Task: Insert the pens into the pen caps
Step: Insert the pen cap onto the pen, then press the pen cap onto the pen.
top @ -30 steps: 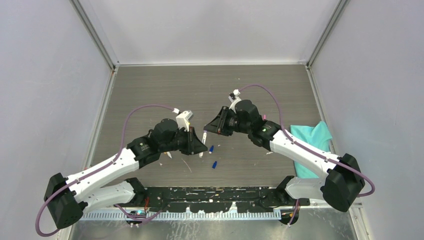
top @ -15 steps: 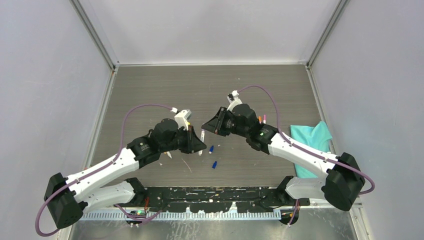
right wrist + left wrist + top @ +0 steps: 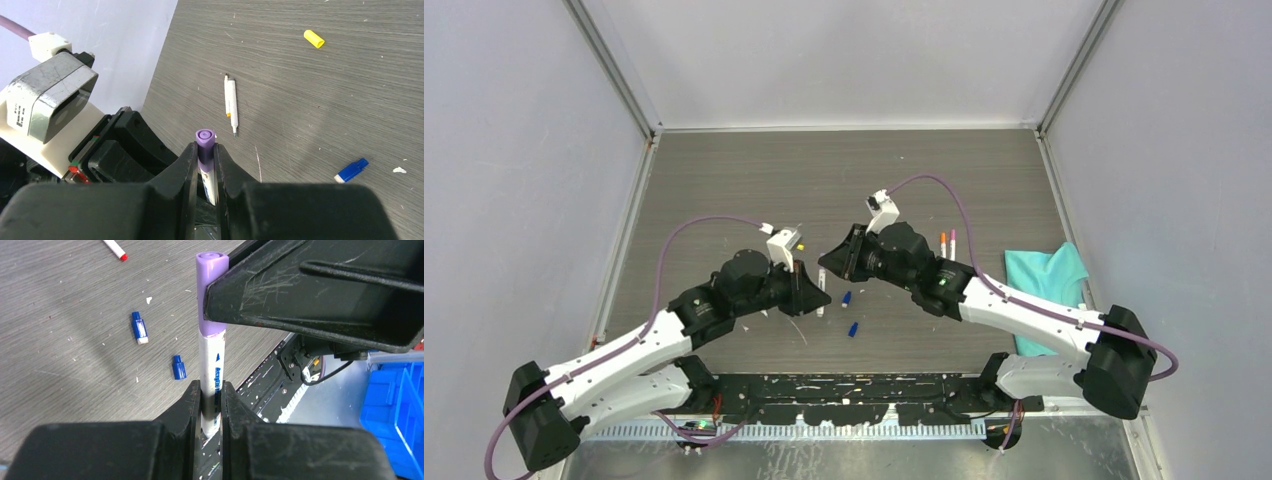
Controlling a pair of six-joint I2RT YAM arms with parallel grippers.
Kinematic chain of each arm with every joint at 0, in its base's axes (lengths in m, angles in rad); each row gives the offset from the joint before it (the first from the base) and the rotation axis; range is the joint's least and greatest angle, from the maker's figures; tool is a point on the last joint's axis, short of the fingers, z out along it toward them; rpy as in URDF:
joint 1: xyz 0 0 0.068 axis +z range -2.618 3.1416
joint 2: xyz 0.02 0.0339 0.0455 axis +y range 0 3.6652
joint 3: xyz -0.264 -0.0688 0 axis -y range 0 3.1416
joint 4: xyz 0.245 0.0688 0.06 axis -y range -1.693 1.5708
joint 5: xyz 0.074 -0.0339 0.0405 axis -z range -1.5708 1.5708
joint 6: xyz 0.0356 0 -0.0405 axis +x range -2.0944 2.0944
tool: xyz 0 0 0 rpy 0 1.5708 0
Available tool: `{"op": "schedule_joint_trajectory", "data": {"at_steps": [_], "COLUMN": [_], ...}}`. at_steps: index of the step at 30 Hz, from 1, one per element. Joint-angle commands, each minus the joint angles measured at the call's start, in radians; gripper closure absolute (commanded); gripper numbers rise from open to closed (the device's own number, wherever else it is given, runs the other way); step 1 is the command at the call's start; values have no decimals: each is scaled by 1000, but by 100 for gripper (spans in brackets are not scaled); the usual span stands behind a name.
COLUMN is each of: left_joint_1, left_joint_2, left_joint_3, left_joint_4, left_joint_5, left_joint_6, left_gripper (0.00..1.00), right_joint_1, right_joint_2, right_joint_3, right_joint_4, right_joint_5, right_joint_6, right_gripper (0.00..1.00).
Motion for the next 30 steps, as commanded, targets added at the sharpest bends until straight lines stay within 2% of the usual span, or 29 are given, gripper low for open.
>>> {"op": "schedule_joint_trajectory", "data": {"at_steps": [1, 9, 15, 19, 26, 30], "left_joint_1": [19, 19, 18, 19, 19, 20], "left_joint_2": [-69, -115, -129, -134, -147, -155], "left_joint_3": [-44, -109, -145, -152, -129, -99], "left_joint_4": [357, 371, 355, 324, 268, 228], "left_joint_5": [-83, -52, -46, -57, -91, -102], "left_joint_6": [90, 133, 128, 126, 122, 127], "left_gripper": [100, 100, 100, 100, 100, 100], "right_joint_1": [104, 116, 120, 120, 120, 118], "right_joint_2": [-41, -49, -72, -85, -134, -173], "right_joint_3": [-16, -5, 6, 12, 30, 70], "right_joint_4": [-39, -16, -35, -63, -131, -228], "right_joint_5": [-141, -107, -96, -96, -161, -147], "right_joint_6": [-54, -87, -110, -136, -190, -220], "right_gripper": [99, 99, 86, 71, 35, 23]}}
